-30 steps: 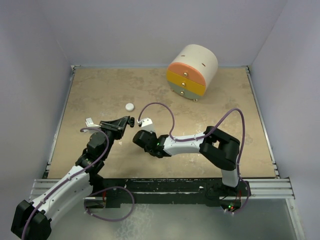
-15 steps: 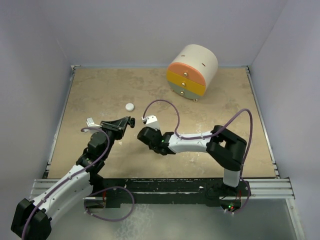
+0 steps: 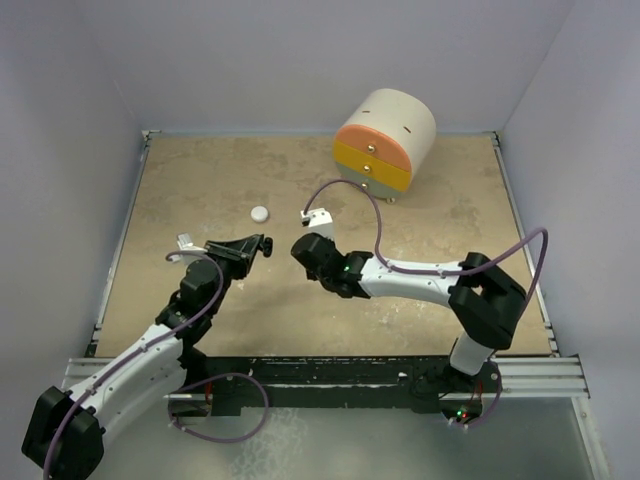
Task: Insert the wireless bluetooth earbuds into the charging case
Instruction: Pick up the earbud from the center of the board, then place the earbud in the charging case.
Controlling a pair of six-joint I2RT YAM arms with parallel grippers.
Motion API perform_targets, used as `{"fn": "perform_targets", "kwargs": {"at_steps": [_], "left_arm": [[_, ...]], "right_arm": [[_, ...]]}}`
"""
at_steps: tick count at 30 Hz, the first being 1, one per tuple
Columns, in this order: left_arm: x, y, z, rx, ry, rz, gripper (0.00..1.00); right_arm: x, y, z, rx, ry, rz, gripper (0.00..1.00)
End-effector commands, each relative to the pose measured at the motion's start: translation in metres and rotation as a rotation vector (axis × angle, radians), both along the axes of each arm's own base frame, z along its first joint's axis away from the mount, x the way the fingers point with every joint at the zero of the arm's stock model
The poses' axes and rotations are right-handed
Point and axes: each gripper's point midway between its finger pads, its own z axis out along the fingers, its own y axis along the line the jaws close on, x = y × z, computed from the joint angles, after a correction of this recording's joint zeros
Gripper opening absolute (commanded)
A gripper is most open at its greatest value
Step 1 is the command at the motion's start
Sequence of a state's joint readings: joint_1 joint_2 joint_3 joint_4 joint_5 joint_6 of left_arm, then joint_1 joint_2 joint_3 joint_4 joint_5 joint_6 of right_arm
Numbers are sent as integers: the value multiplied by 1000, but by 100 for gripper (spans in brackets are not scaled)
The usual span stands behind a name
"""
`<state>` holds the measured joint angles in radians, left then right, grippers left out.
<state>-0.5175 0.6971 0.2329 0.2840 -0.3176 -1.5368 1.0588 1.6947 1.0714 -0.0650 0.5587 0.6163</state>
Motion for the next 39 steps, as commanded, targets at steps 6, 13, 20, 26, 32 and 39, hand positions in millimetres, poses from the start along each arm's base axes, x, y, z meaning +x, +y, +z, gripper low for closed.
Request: {"fn": "perform_targets", "kwargs": {"at_steps": [6,13,20,26,32,39], "left_arm": [[8,-5,47,-41,-81,-4,0],[9,-14,35,-55,-72,-45,0],[6,-28,29,-41,-66,-121,0],[10,-41,19,-68,-62,-170,0],[14,-51,9,-108,-55,-205,0],[18,-61,14,-160,-56,-228,0]], "right_arm": [[9,-9,59,120,-107,-16,0],[13,-14,84,189,-161,-33,0],[10,-15,102,280,-202,-20,0],[13,-15,125,330,-272,-10,0],[14,-17,155,406,-379,19,0],[17,-10,185,468,-516,75,0]]}}
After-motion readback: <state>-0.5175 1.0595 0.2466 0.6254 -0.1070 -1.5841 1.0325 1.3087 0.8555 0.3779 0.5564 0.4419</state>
